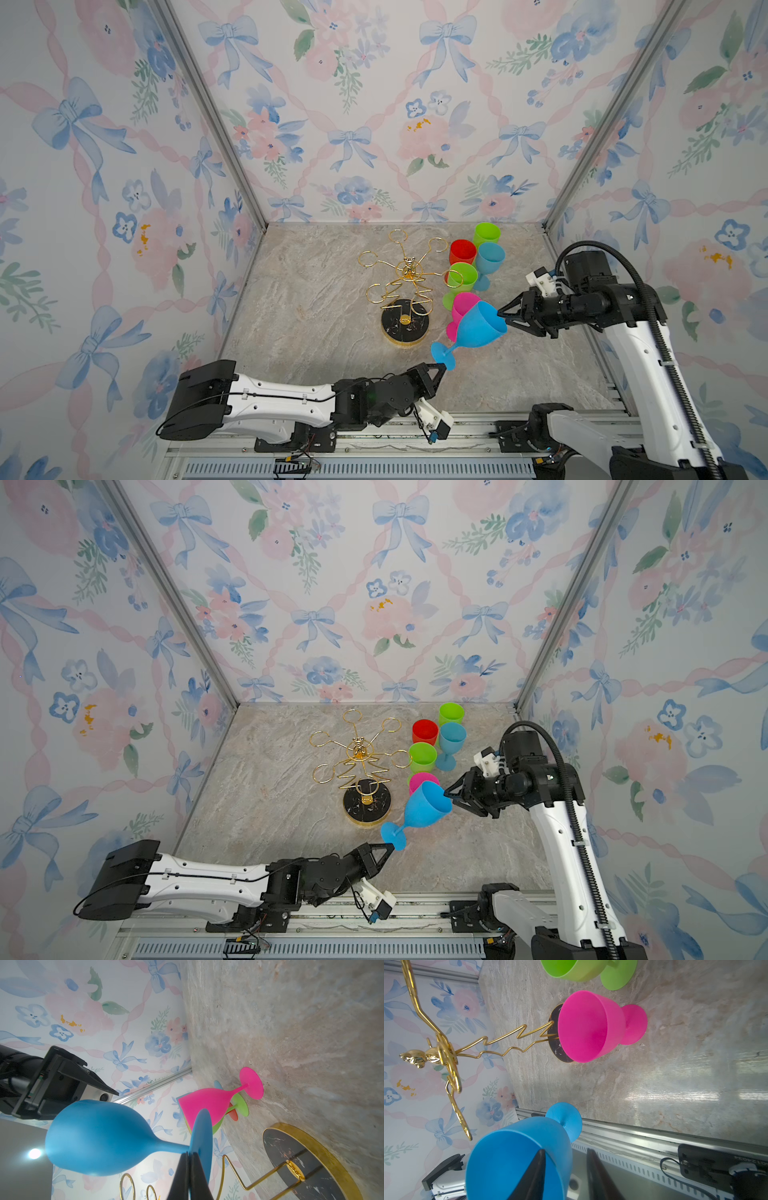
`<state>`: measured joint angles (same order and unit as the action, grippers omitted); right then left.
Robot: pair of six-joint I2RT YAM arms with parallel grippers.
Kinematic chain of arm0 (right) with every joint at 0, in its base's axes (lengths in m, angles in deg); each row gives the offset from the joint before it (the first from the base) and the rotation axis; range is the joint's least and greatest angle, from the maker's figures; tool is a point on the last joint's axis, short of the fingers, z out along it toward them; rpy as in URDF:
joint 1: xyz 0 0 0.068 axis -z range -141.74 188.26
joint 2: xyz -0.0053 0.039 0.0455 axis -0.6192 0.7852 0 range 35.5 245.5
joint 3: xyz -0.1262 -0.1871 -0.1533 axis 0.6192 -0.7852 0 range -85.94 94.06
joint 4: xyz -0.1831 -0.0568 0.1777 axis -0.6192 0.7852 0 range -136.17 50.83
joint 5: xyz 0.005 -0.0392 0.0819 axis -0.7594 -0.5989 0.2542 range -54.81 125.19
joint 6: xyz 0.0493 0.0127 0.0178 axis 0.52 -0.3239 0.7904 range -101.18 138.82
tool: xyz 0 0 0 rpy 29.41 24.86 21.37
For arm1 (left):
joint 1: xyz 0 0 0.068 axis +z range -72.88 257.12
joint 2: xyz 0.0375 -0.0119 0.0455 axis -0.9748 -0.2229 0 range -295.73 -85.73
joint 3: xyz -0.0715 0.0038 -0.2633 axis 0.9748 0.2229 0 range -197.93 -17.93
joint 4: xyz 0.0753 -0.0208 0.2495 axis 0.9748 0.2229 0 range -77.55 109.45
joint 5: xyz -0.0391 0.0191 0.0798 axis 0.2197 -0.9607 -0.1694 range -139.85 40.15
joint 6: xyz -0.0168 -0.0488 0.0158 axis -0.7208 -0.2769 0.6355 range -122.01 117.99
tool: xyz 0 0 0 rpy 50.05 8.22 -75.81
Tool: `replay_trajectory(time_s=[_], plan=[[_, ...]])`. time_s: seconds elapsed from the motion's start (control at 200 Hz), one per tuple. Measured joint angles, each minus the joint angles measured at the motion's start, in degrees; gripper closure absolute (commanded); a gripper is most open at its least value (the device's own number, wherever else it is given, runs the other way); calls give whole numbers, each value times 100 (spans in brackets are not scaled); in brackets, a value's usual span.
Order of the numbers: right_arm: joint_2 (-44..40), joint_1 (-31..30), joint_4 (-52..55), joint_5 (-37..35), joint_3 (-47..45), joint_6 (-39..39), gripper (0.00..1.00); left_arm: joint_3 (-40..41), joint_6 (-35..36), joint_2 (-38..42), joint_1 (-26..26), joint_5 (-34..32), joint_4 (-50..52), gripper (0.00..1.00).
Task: Take the wine glass off the wine glass rack
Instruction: Place the wine glass at the middle-right of the table.
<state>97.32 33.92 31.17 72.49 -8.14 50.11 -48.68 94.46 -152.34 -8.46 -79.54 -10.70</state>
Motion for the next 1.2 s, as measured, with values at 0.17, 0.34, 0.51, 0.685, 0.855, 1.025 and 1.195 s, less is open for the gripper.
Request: replay_trajectory(time_s=[0.17,0.34,0.51,0.685,0.855,1.025,1.195], plan=[[-74,-107,-4,136,-81,-9,67,87,66,-92,0,-81,-192,100],[-151,-160,-17,208,-81,-85,72,138,87,-199,0,-142,-323,100],[-151,-247,-7,258,-81,-177,74,140,114,-225,0,-221,-461,100],[-138,-306,17,258,-85,-260,79,140,151,-225,0,-269,-566,100],[-83,-328,33,254,-85,-339,87,173,153,-225,0,-278,-601,100],[-20,-332,120,140,-85,-376,94,258,229,-225,0,-315,-678,97],[44,-332,210,-46,-85,-415,100,282,260,-223,0,-352,-730,87]])
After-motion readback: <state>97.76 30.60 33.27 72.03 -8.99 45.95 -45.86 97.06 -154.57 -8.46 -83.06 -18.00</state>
